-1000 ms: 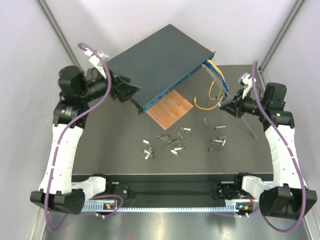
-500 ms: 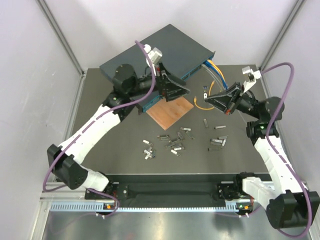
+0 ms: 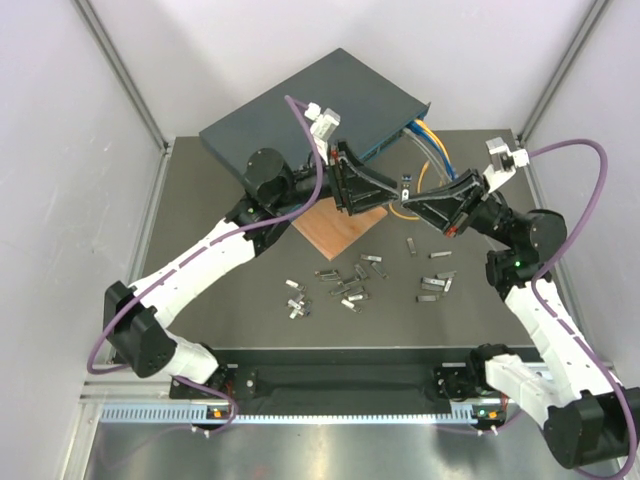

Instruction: Insert the plug into the switch port

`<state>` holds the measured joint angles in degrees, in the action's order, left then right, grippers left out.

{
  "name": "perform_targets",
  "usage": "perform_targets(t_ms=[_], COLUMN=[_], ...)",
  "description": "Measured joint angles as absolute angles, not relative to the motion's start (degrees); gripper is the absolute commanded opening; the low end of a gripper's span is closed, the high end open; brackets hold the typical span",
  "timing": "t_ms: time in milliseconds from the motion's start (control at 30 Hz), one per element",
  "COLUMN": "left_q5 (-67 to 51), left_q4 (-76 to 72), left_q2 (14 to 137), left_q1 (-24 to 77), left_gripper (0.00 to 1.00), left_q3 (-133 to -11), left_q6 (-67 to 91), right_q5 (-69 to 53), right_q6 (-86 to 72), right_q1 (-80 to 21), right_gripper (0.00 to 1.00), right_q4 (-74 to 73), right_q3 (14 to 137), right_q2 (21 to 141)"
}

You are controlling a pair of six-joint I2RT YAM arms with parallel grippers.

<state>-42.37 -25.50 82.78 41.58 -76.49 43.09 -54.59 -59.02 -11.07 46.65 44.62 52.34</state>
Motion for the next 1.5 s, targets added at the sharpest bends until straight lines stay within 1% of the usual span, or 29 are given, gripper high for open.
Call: perform_targets(t_ms=[200, 300, 400, 500, 533, 600, 633, 667, 700, 733, 833, 933, 1000, 1133, 1200, 1400, 1500], left_q5=[-42.3, -42.3, -42.3, -42.4, -42.4, -42.6, -42.8, -42.7, -42.8, -42.9, -43.0, -44.0, -45.3, -48.7, -50.4, -53.3, -54.0], left_q4=[-27.4, -27.7, -28.0, -28.1, -28.1, -28.2, -28.4, -28.5, -28.5, -28.4, -27.8, -25.9, -22.8, -14.5, -8.0, 5.5, 8.5], left_q2=[82.8, 82.9, 83.4, 84.0, 84.2, 84.5, 84.7, 84.7, 84.7, 84.7, 84.9, 84.7, 84.4, 83.8, 83.8, 83.9, 83.9], left_q1=[41.8, 42.2, 42.7, 43.0, 43.1, 43.2, 43.2, 43.3, 43.3, 43.3, 43.4, 43.4, 43.4, 43.5, 43.6, 43.7, 43.7], left_gripper=[0.46, 0.45, 0.41, 0.34, 0.32, 0.19, 0.12, 0.03, 0.01, 0.00, 0.00, 0.00, 0.00, 0.00, 0.00, 0.00, 0.00], left_q3=[-76.5, -76.5, -76.5, -76.7, -76.8, -77.0, -77.2, -77.3, -77.3, -77.3, -77.3, -77.2, -77.2, -77.3, -78.0, -80.2, -80.8], left_q6=[43.6, 43.6, 43.6, 43.6, 43.6, 43.7, 43.7, 43.4, 43.4, 43.1, 42.7, 40.9, 38.8, 33.5, 29.7, 21.4, 19.0], right_q5=[-53.6, -53.4, -53.4, -53.4, -53.4, -53.2, -53.1, -52.9, -52.8, -52.8, -54.2, -56.2, -56.8, -57.0, -57.2, -58.6, -59.6], right_q6=[-59.2, -59.0, -58.8, -58.4, -58.1, -57.5, -57.0, -56.8, -56.5, -55.9, -50.5, -40.6, -32.9, -19.8, -15.0, -6.0, -2.1], right_q1=[-11.9, -12.1, -12.4, -12.4, -12.5, -12.6, -12.6, -12.6, -12.6, -12.6, -12.9, -13.0, -13.0, -12.9, -12.8, -12.6, -12.6], right_gripper=[0.00, 0.00, 0.00, 0.00, 0.00, 0.00, 0.02, 0.08, 0.17, 0.34, 0.51, 0.60, 0.64, 0.64, 0.62, 0.55, 0.54], right_q4=[46.7, 46.7, 46.6, 46.4, 46.1, 45.4, 45.0, 44.7, 44.5, 43.9, 38.3, 24.8, 15.5, -0.3, -6.0, -17.1, -23.7], right_q3=[44.3, 44.3, 44.3, 44.3, 44.3, 44.2, 44.2, 44.2, 44.2, 44.2, 44.6, 47.8, 51.1, 59.3, 63.2, 70.1, 70.9], right_q2=[52.6, 52.7, 52.7, 52.7, 52.7, 52.7, 52.7, 52.7, 52.7, 52.5, 51.6, 50.8, 50.6, 50.8, 51.2, 54.7, 57.1])
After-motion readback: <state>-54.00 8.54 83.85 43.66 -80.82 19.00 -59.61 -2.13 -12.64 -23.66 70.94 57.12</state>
